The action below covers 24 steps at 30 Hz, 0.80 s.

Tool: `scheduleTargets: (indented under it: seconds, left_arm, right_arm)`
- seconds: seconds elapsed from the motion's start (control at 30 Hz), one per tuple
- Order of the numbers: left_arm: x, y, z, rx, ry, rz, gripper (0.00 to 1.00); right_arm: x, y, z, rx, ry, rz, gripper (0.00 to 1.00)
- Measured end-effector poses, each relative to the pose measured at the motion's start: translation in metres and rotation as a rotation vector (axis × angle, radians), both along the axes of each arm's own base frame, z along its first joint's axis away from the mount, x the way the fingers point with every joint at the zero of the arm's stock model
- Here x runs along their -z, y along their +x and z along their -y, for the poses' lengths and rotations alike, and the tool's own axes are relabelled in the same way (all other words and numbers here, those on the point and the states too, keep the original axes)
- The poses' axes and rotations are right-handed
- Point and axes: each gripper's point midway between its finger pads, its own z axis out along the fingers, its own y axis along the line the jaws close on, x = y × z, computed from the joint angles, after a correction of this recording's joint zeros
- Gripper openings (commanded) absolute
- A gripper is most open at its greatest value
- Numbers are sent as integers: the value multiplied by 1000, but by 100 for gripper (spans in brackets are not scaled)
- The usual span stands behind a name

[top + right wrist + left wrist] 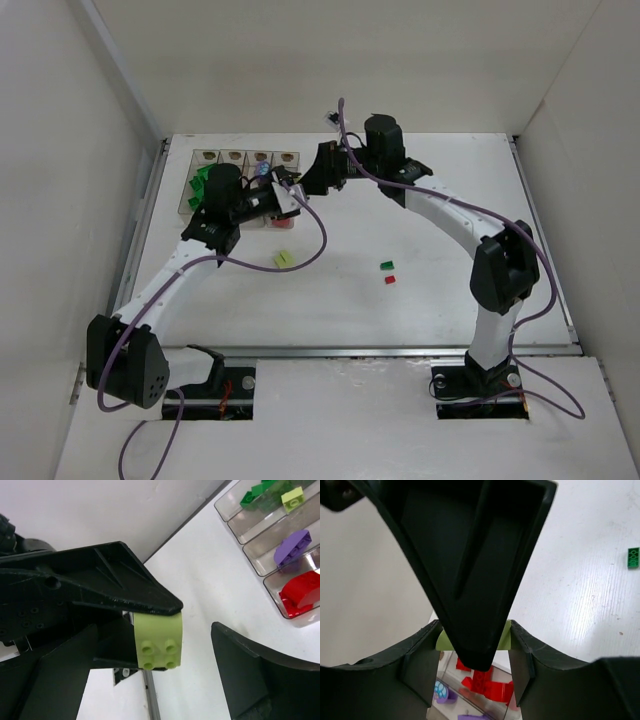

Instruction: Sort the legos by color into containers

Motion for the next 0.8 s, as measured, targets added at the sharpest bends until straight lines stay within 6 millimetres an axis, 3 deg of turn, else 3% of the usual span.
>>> scheduleTargets:
  seconds: [0.1, 0.2, 0.33, 0.5, 0.63, 0.8]
  left_arm:
    - [4, 7, -9, -70, -6, -41, 0]
    - [11, 22, -31, -189, -33, -109, 0]
    - [41, 62, -85, -425, -69, -283, 0]
    - [100, 116, -166, -716, -71, -465, 0]
    - [145, 128, -211, -850, -32, -536, 0]
    - [174, 159, -235, -916, 17, -549, 0]
  right_arm:
    - [4, 9, 5, 47, -14, -11, 100]
    - [12, 32, 19, 163, -36, -36, 100]
    - [24, 76, 60, 379, -71, -70, 100]
    - [32, 115, 104, 546, -104, -88, 100]
    - [30, 132, 100, 553, -122, -70, 100]
    - [38, 154, 91, 544, -147, -70, 100]
